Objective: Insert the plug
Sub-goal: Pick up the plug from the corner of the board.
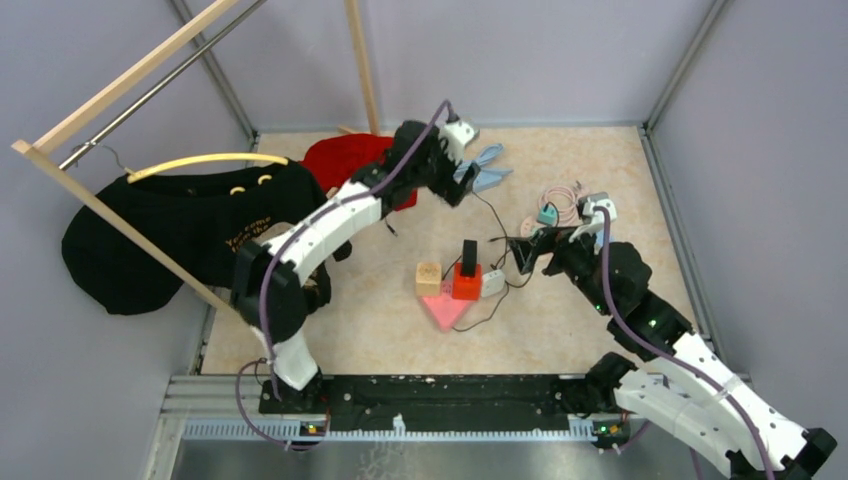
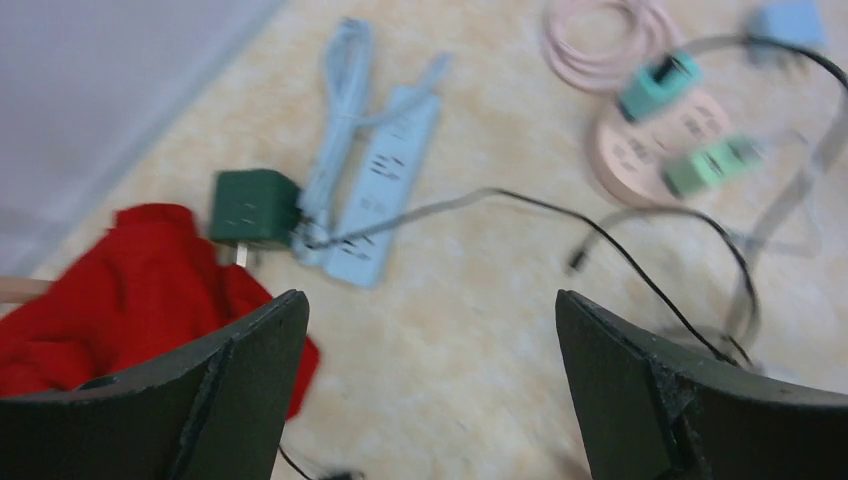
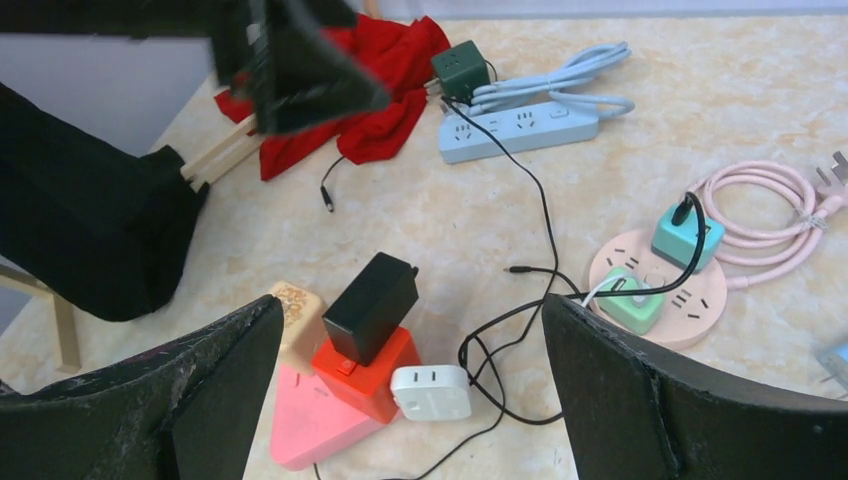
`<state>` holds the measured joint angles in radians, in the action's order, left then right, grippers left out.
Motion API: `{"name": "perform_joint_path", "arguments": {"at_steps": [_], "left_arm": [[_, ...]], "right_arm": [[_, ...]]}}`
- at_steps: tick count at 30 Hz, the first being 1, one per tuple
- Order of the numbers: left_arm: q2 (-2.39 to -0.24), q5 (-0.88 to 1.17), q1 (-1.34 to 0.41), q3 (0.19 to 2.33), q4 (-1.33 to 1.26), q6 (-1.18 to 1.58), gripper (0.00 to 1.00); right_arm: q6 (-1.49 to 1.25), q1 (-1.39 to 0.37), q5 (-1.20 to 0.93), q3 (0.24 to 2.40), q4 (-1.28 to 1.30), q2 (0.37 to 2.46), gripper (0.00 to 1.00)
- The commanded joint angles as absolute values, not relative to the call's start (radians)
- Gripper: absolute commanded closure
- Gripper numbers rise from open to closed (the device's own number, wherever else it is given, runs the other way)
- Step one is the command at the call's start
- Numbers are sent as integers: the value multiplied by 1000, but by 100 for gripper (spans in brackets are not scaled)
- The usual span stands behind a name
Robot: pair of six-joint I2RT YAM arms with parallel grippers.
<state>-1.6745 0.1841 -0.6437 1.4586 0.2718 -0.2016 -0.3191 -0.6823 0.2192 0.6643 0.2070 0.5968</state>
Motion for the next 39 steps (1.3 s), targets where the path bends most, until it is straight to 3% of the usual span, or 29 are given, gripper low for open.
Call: {"name": "perform_joint_path", "arguments": {"at_steps": [1,8,12,23,29,31,36,39], "left_arm": [[-1891,7,-571,1731,423,-146,1],[-2251,22,-463,2121,444,-199,13],[-2399,69,-426,2276,398,-258,9],[-2454,221,-381,2159,232,-271,11],[-2488,216,-381,2142,242,-277,21],[-2486,223,-379,2134,237,-275,30],[-2439,260,-380,2128,236,-258,70],[-2365,293,-380,2099,225,-236,85]], "right_arm": [[-330,-677,178,712,222,588,1],[-363,-677,137,677,155,600,1],[-343,-677,137,678,122,626,1],[-267,-677,150,753,85,766,1],[-288,-678,146,755,76,784,1],[-295,-677,148,753,77,774,1],[-302,-678,163,743,69,765,1],[-315,-677,169,746,69,778,1]]}}
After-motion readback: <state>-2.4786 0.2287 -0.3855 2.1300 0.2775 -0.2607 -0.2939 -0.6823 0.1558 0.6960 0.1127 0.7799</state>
